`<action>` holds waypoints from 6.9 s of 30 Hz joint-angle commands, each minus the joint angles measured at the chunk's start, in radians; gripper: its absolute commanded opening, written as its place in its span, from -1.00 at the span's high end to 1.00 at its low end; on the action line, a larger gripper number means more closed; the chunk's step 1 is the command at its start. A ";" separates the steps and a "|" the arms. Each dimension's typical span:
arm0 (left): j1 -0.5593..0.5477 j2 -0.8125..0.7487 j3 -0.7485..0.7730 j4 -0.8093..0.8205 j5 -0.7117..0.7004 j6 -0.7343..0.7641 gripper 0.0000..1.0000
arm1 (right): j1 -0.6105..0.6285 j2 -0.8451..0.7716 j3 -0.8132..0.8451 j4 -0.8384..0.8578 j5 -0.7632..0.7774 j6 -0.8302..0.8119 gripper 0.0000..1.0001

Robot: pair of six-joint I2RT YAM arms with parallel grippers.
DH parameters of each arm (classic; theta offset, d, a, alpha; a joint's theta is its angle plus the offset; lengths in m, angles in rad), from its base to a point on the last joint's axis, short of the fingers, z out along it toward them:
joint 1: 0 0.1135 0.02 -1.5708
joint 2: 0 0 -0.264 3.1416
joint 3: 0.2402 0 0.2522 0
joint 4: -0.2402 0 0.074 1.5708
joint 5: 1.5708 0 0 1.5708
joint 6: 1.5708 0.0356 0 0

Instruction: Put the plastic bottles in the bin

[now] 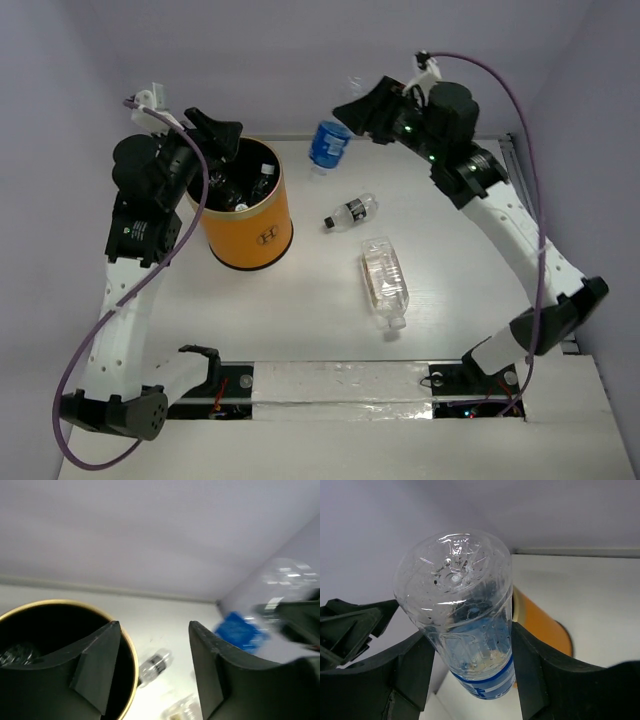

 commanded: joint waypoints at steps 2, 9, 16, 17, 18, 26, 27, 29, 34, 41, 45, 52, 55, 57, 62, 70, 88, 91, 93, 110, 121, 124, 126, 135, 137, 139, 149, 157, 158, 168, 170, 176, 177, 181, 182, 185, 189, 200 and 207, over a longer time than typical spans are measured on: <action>0.005 -0.043 0.092 0.064 0.053 -0.112 0.01 | 0.105 0.160 0.195 0.214 0.021 0.104 -0.23; -0.004 -0.069 0.092 0.058 0.078 -0.162 0.09 | 0.213 0.404 0.353 0.339 0.164 0.207 -0.24; -0.058 -0.048 0.153 0.055 0.136 -0.100 0.09 | 0.286 0.613 0.669 0.132 0.227 0.123 -0.67; -0.084 -0.033 0.173 0.046 0.136 -0.069 0.05 | 0.286 0.607 0.659 0.127 0.245 0.103 -0.74; -0.095 -0.025 0.213 0.029 0.135 -0.054 0.04 | 0.286 0.567 0.633 0.138 0.251 0.094 -0.85; -0.229 0.073 0.315 -0.003 0.104 0.035 -0.01 | 0.251 0.316 0.290 0.187 0.295 0.003 -0.83; -0.258 0.085 0.321 -0.009 0.092 0.052 -0.01 | 0.242 0.271 0.225 0.199 0.306 0.003 -0.44; -0.349 0.134 0.341 -0.057 0.040 0.103 0.00 | 0.195 0.125 0.020 0.227 0.317 0.009 0.27; -0.489 0.271 0.379 -0.169 -0.043 0.199 0.23 | 0.052 -0.186 -0.404 0.181 0.294 0.010 0.97; -0.572 0.450 0.315 -0.181 -0.091 0.328 0.65 | 0.013 -0.614 -0.812 -0.038 0.374 -0.032 0.99; -0.572 0.596 0.365 -0.198 -0.102 0.400 0.10 | 0.013 -0.809 -0.969 -0.127 0.357 0.069 0.88; -0.572 0.848 0.537 -0.291 -0.071 0.476 -0.56 | 0.013 -0.982 -1.096 -0.244 0.313 0.148 -0.09; -0.562 0.958 0.617 -0.334 -0.086 0.480 -0.59 | 0.013 -1.005 -1.095 -0.294 0.311 0.138 -0.46; -0.562 1.032 0.669 -0.365 -0.105 0.486 -0.61 | 0.013 -1.019 -1.092 -0.313 0.303 0.128 -0.59; -0.541 1.136 0.710 -0.379 -0.112 0.509 -0.71 | 0.013 -1.048 -1.084 -0.362 0.293 0.117 -0.83; -0.520 1.244 0.759 -0.388 -0.100 0.509 -0.74 | 0.013 -1.047 -1.110 -0.388 0.239 0.111 -0.98; -0.520 1.160 0.753 -0.325 -0.013 0.407 0.27 | 0.013 -0.533 -0.897 -0.358 0.244 -0.131 -0.99; -0.520 1.029 0.767 -0.307 -0.013 0.378 0.27 | 0.013 -0.426 -0.821 -0.354 0.240 -0.181 -1.00; -0.520 0.916 0.766 -0.284 -0.032 0.344 0.27 | 0.013 -0.355 -0.784 -0.348 0.227 -0.220 -0.99; -0.158 0.199 0.361 -0.092 -0.167 0.097 0.28 | 0.013 0.088 -0.555 -0.373 0.119 -0.399 -1.00; 0.008 -0.006 0.071 -0.043 -0.253 0.092 0.29 | 0.013 0.237 -0.547 -0.371 0.102 -0.425 -1.00; 0.033 -0.022 0.013 -0.016 -0.260 0.101 0.30 | 0.013 0.254 -0.549 -0.352 0.084 -0.425 -0.99; 0.043 -0.022 -0.024 0.012 -0.257 0.104 0.31 | 0.013 0.246 -0.555 -0.333 0.067 -0.411 -0.83; 0.062 0.003 -0.193 0.239 -0.272 0.144 0.27 | 0.013 0.032 -0.547 -0.212 -0.101 -0.324 -0.35; 0.062 0.006 -0.210 0.271 -0.284 0.155 0.21 | 0.013 -0.004 -0.485 -0.206 -0.143 -0.304 -0.35; 0.062 0.013 -0.225 0.277 -0.302 0.160 0.05 | 0.013 -0.039 -0.375 -0.200 -0.178 -0.267 -0.35; 0.062 -0.022 -0.235 0.247 -0.249 0.045 -0.98 | 0.044 0.071 0.098 0.136 -0.234 0.040 -0.35; 0.062 -0.089 -0.188 0.190 -0.131 -0.110 -0.98 | 0.147 0.349 0.435 0.344 0.017 0.128 -0.37; 0.062 -0.098 -0.195 0.190 -0.123 -0.130 -0.98 | 0.157 0.378 0.471 0.339 0.047 0.117 -0.38; 0.062 -0.166 -0.135 0.077 -0.168 -0.121 -0.98 | 0.251 0.575 0.565 0.241 0.351 -0.119 -0.40; 0.062 -0.166 -0.129 0.078 -0.164 -0.120 -0.98 | 0.288 0.588 0.553 0.226 0.412 -0.165 -0.43; 0.062 -0.157 -0.126 0.083 -0.166 -0.116 -0.98 | 0.382 0.625 0.517 0.192 0.535 -0.303 -0.51; 0.062 -0.155 -0.124 0.083 -0.166 -0.113 -0.98 | 0.404 0.624 0.511 0.186 0.544 -0.314 -0.52; 0.062 -0.148 -0.109 0.073 -0.174 -0.098 -0.98 | 0.444 0.640 0.522 0.115 0.616 -0.351 -0.59; 0.062 -0.146 -0.104 0.073 -0.175 -0.095 -0.98 | 0.444 0.647 0.520 0.083 0.615 -0.346 -0.60; 0.062 -0.123 -0.069 0.044 -0.181 -0.081 -0.98 | 0.444 0.647 0.494 0.037 0.621 -0.316 -0.69; 0.062 -0.085 -0.012 -0.014 -0.226 -0.057 -0.98 | 0.444 0.636 0.459 -0.023 0.654 -0.308 -0.79; 0.062 -0.140 -0.034 -0.017 -0.221 -0.070 -0.98 | 0.444 0.549 0.471 -0.042 0.564 -0.342 -1.00; 0.062 -0.161 0.003 -0.075 -0.226 -0.093 -0.98 | 0.444 0.405 0.518 -0.055 0.540 -0.351 -1.00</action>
